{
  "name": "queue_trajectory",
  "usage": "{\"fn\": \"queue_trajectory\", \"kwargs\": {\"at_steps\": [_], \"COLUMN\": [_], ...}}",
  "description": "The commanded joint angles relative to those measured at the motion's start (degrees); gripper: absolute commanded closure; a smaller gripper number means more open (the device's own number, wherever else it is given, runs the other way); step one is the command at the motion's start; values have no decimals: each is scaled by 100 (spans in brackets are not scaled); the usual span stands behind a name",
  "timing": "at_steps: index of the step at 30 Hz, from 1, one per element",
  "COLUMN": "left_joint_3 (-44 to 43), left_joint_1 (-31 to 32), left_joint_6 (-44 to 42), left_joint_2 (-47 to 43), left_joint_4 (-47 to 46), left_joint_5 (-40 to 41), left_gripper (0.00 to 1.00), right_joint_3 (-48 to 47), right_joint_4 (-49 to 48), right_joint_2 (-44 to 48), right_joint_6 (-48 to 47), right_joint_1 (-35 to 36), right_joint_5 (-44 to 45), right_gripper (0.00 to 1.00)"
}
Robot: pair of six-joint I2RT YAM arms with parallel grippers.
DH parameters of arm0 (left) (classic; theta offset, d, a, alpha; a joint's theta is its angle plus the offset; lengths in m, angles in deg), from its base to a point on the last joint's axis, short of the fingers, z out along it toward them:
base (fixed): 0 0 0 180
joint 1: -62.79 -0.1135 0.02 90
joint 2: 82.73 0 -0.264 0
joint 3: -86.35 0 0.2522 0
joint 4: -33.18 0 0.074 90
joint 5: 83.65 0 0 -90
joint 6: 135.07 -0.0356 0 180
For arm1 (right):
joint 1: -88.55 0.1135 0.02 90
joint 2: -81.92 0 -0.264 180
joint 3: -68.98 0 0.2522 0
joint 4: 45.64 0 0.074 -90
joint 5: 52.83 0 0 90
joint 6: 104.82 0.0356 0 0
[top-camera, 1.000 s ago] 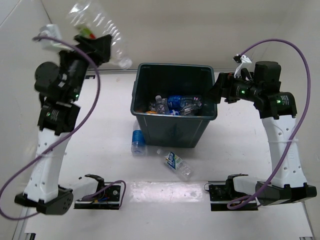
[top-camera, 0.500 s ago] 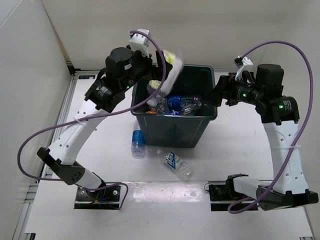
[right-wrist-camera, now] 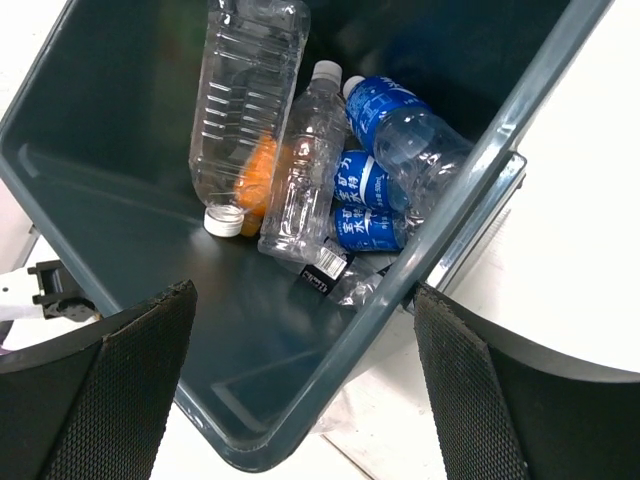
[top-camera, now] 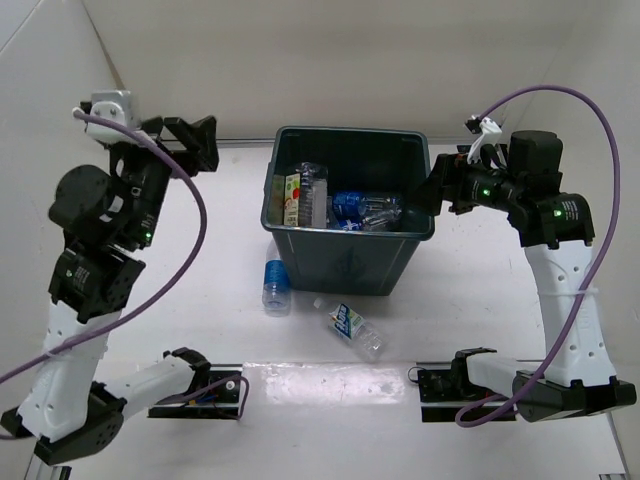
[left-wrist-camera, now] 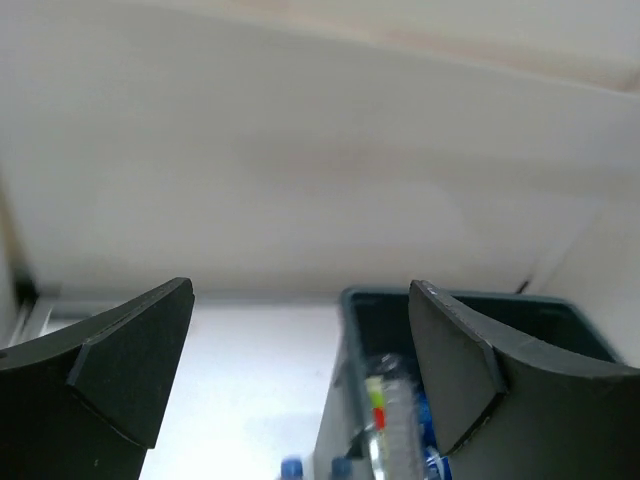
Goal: Put the plastic bottles in the bin
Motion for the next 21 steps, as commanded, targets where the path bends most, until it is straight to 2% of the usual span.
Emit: {"fn": "queue_trajectory", "kwargs": {"at_steps": [1,2,3,4,5,6,7,9,10,16,17,21], "left_joint_3": [905,1056,1553,1723,1934,2536,2716,3321,3377,3807,3834,4141], "left_joint_1": [-462,-611,-1239,-1507,-2049,-2533,-2938,-3257,-3398,-3170,-2970,-2486], "left_joint_6": [977,1416,1655,2162,2576,2798,3122,3362,3337,2915,2906,3020], "left_joint_2": [38,-7,-42,-77,-139,-130,-104,193,308,1670,1941,2409], "left_joint_4": [787,901,1103,1105,1096,887,789,429,376,568,542,-1], "left_joint_5": [445,106,-150,-866,-1726,-2518,-2908,-4094,-4247,-4793,-4863,-4820], "left_gripper": [1,1,1,1,1,1,1,1,1,1,1,1], "right_joint_3": [-1,8,34,51,52,78,87,122,122,166,175,122], "right_joint_4": [-253,-244,-244,-235,-244,-227,-235,-244,-244,-270,-279,-235], "right_joint_2": [23,32,40,49,67,67,84,93,111,76,84,93], "right_joint_6": [-129,-137,-137,-137,-164,-164,-172,-173,-164,-173,-190,-251], "right_joint_1": [38,47,47,47,47,73,65,47,47,3,12,-32], "right_joint_5": [-174,-148,-139,-121,-121,-121,-121,-112,-112,-121,-121,-69], "right_gripper": [10,10,10,10,10,10,10,10,10,10,10,10]}}
